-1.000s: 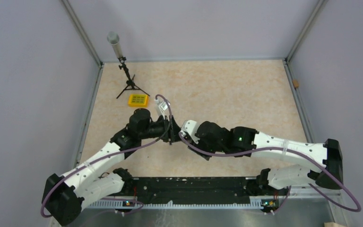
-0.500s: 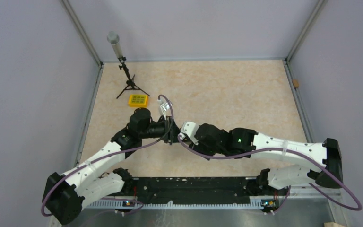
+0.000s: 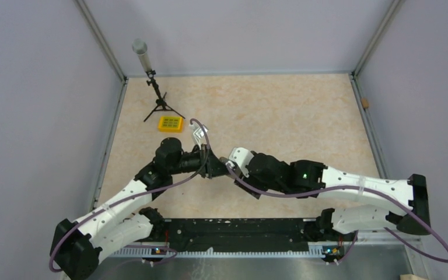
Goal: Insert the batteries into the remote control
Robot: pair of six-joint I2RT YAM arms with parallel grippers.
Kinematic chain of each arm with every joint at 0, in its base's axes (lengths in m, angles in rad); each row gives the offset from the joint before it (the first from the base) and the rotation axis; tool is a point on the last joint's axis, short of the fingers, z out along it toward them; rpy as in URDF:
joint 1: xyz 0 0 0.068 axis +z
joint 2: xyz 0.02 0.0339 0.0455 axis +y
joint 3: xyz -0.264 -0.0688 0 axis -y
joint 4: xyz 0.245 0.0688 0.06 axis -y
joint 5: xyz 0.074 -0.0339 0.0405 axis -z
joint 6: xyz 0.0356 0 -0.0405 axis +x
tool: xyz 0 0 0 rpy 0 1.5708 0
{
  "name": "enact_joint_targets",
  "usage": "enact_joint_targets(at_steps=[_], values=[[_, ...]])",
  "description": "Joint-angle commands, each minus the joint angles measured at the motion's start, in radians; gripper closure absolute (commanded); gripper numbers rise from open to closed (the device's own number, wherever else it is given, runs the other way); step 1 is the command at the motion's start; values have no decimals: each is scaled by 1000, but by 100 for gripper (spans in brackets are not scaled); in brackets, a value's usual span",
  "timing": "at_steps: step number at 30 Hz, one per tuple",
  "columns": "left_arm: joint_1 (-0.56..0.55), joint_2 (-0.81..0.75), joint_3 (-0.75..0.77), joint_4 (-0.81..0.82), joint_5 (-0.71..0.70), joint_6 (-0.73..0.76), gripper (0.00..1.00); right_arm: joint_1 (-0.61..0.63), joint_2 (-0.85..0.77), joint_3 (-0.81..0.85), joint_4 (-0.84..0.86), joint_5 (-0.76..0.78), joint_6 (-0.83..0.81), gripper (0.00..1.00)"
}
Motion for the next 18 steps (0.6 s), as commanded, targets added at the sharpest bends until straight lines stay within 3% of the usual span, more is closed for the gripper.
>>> enact_joint_targets(at_steps=[1,10,18], values=[[2,-40,-29,56,-73,28,100,6,-88,-23,79,52,85,33],[2,-74,-74,28,-212,100,100,6,-153,-70,127,143,223,25],[3,-162,-114,-8,-316,136,100,-49,-194,-167,336,86,469,32]])
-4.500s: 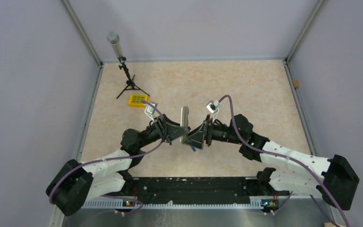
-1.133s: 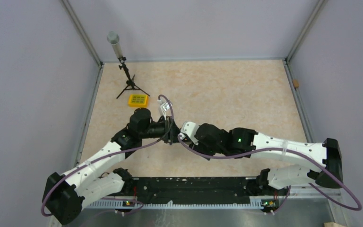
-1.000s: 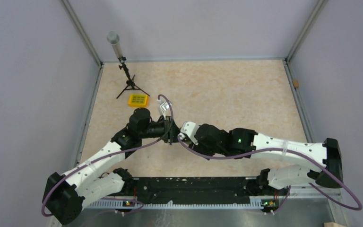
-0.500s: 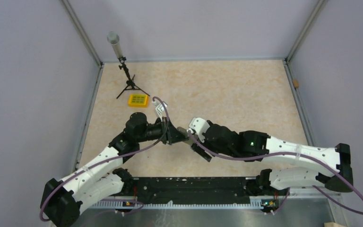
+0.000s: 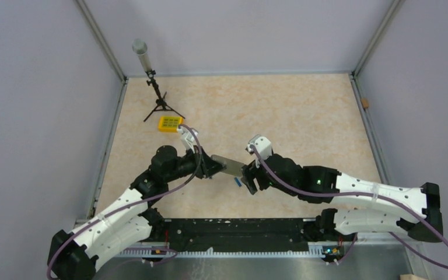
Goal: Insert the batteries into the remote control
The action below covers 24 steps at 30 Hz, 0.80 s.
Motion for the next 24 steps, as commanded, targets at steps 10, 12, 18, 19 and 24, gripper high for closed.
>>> enact_joint_targets(at_steps=[10,12,18,19,24], values=[[3,-115,-82,61,-95,29,100,-207,-115,-196,451,-229,396,36],[3,-124,-91,73,-97,23,100,-216,-113,-213,488,-248,427,36],[3,-136,-99,91,-90,17,100,-237,-75,-252,608,-326,508,36],[2,-137,-99,92,-90,16,100,-238,-70,-258,624,-328,524,37],[3,-151,-102,94,-101,8,100,-237,-52,-276,671,-337,565,37]])
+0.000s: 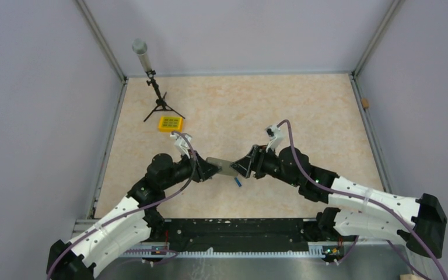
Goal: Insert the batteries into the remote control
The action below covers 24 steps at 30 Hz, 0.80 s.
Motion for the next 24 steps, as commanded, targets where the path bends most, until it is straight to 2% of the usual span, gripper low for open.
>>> enact_joint_targets(at_steps=[1,24], values=[[2,-28,-7,80,-11,-6,100,-10,18,-10,112,-36,63,37],[2,-85,-12,125,28,-69,100,-10,40,-49,148,-17,105,38]])
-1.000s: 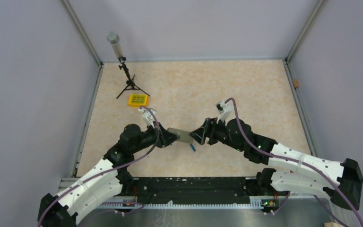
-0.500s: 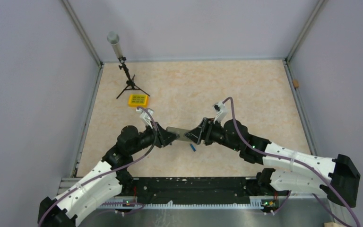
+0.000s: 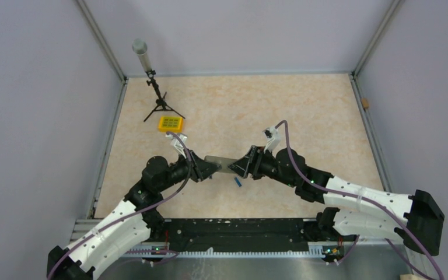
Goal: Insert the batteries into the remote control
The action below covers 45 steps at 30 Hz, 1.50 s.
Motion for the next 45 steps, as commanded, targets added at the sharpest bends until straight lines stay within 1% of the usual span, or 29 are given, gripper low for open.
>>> enact_joint_targets(at_steps=[1,12,21,35,45], values=[[2,-12,1,80,25,-15,100,-9,-11,-3,36,22,7,38],[2,-25,0,84,26,-17,100,-8,-23,-8,19,33,8,39],[3,-23,1,96,19,-20,100,-9,-2,-13,42,20,7,39],[2,-17,-15,163,52,-56,100,-9,16,-12,44,37,11,39],[2,-28,-22,194,84,-72,100,-9,37,-7,69,19,17,39]])
